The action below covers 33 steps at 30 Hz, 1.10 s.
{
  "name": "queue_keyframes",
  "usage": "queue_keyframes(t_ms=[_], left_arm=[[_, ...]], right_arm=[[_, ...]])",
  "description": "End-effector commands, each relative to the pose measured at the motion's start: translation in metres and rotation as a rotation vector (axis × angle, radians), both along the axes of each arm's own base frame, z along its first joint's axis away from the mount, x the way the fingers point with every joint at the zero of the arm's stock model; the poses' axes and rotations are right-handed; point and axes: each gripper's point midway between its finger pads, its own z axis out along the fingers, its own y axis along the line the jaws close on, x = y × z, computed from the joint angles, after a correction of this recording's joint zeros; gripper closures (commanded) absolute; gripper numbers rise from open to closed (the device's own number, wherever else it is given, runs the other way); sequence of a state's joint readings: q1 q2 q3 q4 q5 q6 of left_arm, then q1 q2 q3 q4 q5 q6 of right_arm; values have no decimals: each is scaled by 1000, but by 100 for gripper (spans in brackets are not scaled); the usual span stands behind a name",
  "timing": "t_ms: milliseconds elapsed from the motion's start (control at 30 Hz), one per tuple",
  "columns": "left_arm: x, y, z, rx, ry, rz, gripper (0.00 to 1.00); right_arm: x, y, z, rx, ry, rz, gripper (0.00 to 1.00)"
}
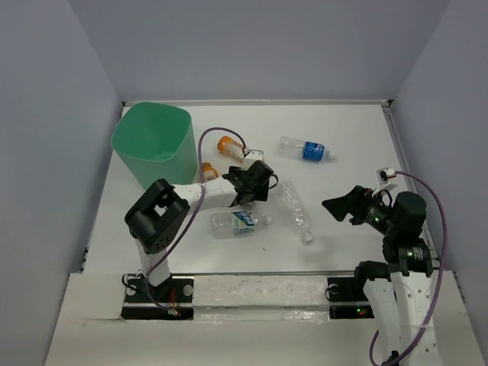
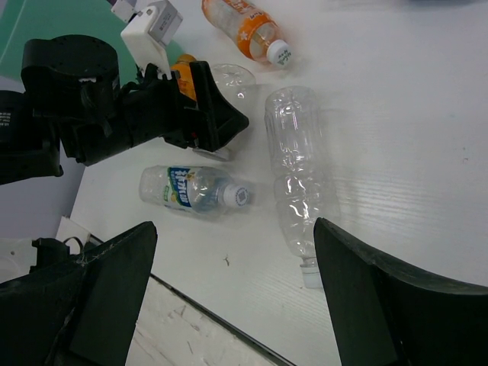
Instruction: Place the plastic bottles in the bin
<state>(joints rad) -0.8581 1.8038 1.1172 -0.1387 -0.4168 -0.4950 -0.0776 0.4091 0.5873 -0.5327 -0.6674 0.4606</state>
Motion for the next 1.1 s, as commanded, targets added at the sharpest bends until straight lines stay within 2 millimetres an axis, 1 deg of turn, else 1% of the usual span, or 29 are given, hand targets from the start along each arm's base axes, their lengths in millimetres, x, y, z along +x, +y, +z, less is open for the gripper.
queue_keyframes(t_ms=[0, 33, 133, 167, 233, 267, 333, 367, 400, 433, 533, 567, 600, 633, 700, 767, 800, 833, 867, 933, 967, 1000, 1033, 1067], left_arm=[[17, -10, 26, -51, -92, 36, 14], [16, -10, 25, -55, -90, 36, 17], [16, -9, 33, -78, -110, 41, 26], [16, -10, 41, -97, -121, 40, 27], [15, -11, 46, -113, -131, 35, 29], [15, -12, 58, -137, -150, 33, 32], [14, -12, 69, -163, -165, 30, 35], [12, -13, 82, -190, -181, 21, 35], [11, -14, 90, -207, -194, 17, 35], [8, -12, 106, -235, -220, 13, 38], [0, -12, 133, -289, -260, -18, 38], [-5, -10, 151, -329, -286, -32, 39], [-8, -8, 160, -353, -301, -37, 40], [-13, -4, 181, -394, -337, -49, 40], [-17, 3, 203, -430, -379, -50, 41], [-21, 11, 229, -464, -431, -47, 41], [-25, 21, 252, -496, -480, -35, 41], [-27, 27, 265, -510, -507, -32, 41], [-31, 38, 289, -531, -556, -20, 41], [-34, 50, 311, -539, -601, 0, 41], [-36, 61, 329, -541, -638, 19, 41], [-38, 66, 341, -548, -661, 29, 41], [-38, 69, 342, -539, -666, 32, 41], [-39, 76, 351, -534, -684, 48, 41]], right_arm=[[1, 1, 2, 2, -11, 15, 11], [1, 2, 2, 1, -12, 17, 11], [1, 1, 2, 1, -14, 15, 11], [0, 2, 2, 3, -13, 16, 11], [0, 1, 2, 2, -13, 13, 12], [0, 1, 3, 2, -16, 13, 12], [0, 1, 3, 0, -16, 12, 12], [0, 1, 2, 1, -13, 9, 12], [1, 0, 3, -1, -16, 8, 12], [1, 0, 4, -2, -16, 6, 12], [1, 0, 4, -4, -13, 2, 12], [1, -1, 3, -5, -14, -2, 12], [1, -1, 3, -5, -14, -4, 12], [1, -2, 2, -7, -12, -8, 12], [1, -2, 3, -7, -16, -10, 12], [1, -2, 2, -6, -15, -12, 13], [2, -2, 2, -7, -14, -13, 13], [3, -2, 2, -7, -11, -11, 13], [3, -2, 1, -8, -10, -9, 13], [3, -2, 1, -8, -8, -9, 13], [3, -2, 1, -8, -10, -9, 13], [3, -2, 1, -8, -11, -8, 13], [3, -2, 1, -8, -11, -9, 13], [2, -2, 1, -6, -12, -7, 13]])
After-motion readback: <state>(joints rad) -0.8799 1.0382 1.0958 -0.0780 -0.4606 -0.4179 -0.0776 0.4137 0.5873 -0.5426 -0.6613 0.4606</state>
